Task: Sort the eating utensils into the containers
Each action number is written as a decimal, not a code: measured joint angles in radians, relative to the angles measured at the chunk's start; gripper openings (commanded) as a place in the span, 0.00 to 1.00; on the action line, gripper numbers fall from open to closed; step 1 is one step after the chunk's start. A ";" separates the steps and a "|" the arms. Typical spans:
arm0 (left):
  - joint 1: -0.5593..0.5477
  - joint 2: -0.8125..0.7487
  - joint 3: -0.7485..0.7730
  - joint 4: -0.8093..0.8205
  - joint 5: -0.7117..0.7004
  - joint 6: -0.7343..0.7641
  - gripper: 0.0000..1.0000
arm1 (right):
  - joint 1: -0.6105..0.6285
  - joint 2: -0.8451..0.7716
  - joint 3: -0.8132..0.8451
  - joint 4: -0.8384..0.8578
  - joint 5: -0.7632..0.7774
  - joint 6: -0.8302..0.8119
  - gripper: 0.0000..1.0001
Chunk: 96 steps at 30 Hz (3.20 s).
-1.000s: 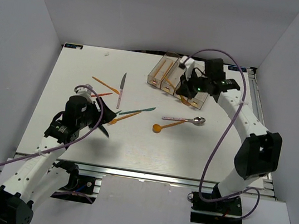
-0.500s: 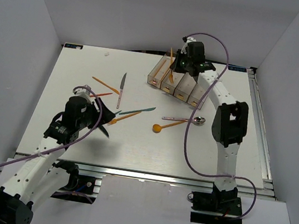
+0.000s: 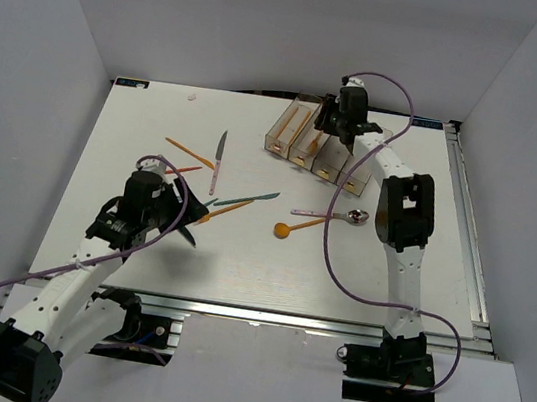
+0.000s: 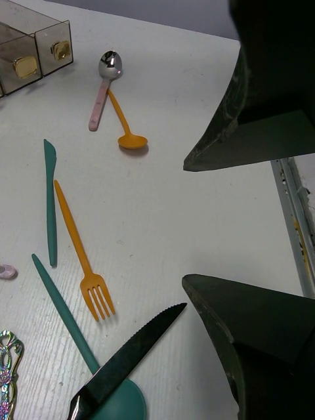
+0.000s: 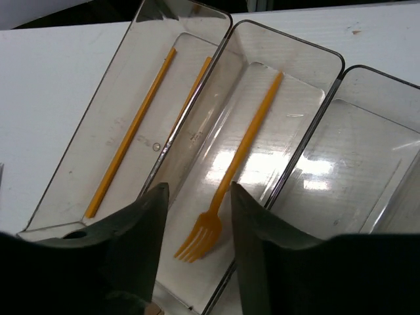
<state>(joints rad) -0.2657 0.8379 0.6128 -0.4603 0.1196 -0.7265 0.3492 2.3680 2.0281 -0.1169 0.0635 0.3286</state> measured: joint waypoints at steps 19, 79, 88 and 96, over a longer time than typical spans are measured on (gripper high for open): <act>-0.130 0.428 0.182 0.018 0.118 0.351 0.61 | -0.090 -0.408 -0.267 -0.093 -1.014 -0.640 0.63; -0.194 1.402 1.412 0.163 0.381 0.534 0.03 | -0.294 -1.072 -0.864 -0.457 -1.112 -1.215 0.65; -0.198 1.702 1.638 0.304 0.277 0.424 0.06 | -0.304 -1.103 -0.916 -0.416 -1.114 -1.170 0.65; -0.223 1.711 1.647 0.387 0.188 0.422 0.16 | -0.304 -1.107 -0.945 -0.395 -1.114 -1.145 0.65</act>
<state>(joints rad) -0.4889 2.5492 2.2601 -0.0734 0.3080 -0.3050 0.0448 1.2606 1.0832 -0.5121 -1.0500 -0.8165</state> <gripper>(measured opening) 0.186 0.649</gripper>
